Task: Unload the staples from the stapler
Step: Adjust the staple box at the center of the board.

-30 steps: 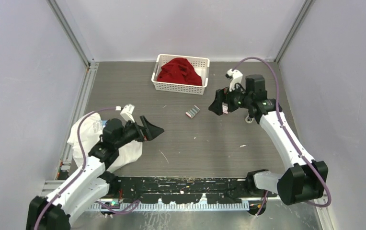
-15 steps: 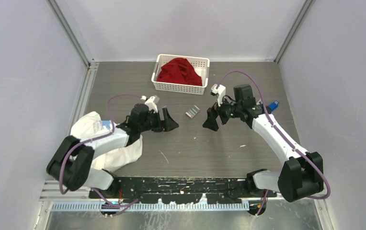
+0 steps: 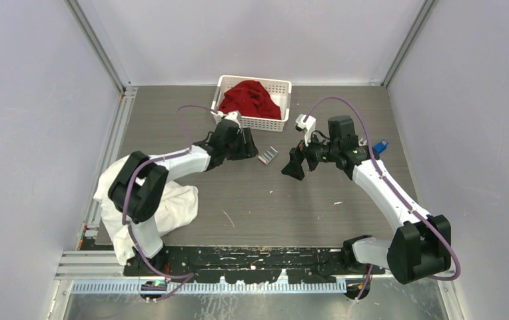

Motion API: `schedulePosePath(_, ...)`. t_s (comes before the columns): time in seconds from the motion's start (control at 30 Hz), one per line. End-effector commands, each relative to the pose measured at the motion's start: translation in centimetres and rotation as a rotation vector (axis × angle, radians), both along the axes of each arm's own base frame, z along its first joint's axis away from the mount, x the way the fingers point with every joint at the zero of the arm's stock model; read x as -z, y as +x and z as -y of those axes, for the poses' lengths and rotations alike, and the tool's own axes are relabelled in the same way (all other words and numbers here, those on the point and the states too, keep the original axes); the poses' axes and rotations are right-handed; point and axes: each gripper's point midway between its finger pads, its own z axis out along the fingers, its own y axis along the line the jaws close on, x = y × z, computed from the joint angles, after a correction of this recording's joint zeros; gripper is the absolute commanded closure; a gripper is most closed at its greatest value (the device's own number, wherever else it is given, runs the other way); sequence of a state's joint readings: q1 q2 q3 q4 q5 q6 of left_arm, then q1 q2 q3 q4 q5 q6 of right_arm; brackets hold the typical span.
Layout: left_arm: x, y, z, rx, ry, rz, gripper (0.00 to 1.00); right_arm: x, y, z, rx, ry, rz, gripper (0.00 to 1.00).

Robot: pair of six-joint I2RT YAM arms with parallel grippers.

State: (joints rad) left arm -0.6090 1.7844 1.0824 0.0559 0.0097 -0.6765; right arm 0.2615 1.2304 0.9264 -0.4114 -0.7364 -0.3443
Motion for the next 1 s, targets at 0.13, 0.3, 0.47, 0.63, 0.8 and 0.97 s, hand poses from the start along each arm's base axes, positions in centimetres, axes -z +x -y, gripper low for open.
schedulePosePath(0.13, -0.3, 2.6, 2.2, 0.160, 0.084, 0.066, 0.40, -1.6, 0.7, -0.4, -0.015, 0.028, 0.069, 0.00)
schedulePosePath(0.3, -0.2, 3.5, 4.1, 0.261, 0.031, 0.047, 0.49, -1.8, 0.6, -0.4, -0.019, 0.032, 0.069, 0.00)
schedulePosePath(0.47, 0.9, 4.5, 4.8, 0.308, 0.043, 0.001, 0.54, -1.8, 0.5, -0.5, -0.024, 0.036, 0.066, 0.00)
schedulePosePath(0.63, 1.7, 5.3, 4.8, 0.347, 0.073, -0.029, 0.57, -1.8, 0.4, -0.5, -0.027, 0.037, 0.063, 0.00)
schedulePosePath(0.8, 2.1, 5.4, 5.2, 0.403, 0.049, -0.066, 0.63, -1.9, 0.3, -0.5, -0.029, 0.039, 0.065, 0.00)
schedulePosePath(0.97, 2.3, 5.0, 5.8, 0.441, 0.021, -0.084, 0.65, -1.8, 0.3, -0.5, -0.031, 0.039, 0.060, 0.00)
